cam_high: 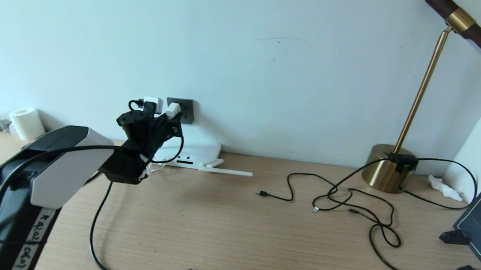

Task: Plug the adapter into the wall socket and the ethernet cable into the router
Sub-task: Plug plug into socket

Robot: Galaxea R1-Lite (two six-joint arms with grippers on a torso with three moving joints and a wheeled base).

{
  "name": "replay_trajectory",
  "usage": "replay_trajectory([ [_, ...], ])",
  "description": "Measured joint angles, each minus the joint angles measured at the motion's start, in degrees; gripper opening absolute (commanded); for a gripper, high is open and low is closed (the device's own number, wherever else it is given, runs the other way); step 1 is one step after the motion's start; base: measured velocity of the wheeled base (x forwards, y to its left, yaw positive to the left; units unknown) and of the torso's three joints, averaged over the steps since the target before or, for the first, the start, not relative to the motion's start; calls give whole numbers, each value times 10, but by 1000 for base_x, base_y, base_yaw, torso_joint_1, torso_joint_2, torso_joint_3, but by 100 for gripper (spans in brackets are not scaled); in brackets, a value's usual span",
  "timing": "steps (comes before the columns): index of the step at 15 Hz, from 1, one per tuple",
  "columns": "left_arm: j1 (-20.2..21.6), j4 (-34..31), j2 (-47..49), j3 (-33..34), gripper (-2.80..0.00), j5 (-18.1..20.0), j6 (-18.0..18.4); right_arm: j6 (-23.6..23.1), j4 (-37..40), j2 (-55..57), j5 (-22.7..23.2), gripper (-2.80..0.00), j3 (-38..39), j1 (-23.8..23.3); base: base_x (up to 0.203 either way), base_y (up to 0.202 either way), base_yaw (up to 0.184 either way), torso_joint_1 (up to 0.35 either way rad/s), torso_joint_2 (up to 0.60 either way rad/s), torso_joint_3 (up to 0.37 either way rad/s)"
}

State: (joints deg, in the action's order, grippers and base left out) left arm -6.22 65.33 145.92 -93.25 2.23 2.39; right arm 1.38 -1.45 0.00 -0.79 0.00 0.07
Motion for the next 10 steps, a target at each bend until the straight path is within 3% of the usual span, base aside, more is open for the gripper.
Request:
replay_trajectory([
  [10,3,0,0,5,-280,-2,0,0,0,0,0,0,0,0,0,0,0,0,0,0],
])
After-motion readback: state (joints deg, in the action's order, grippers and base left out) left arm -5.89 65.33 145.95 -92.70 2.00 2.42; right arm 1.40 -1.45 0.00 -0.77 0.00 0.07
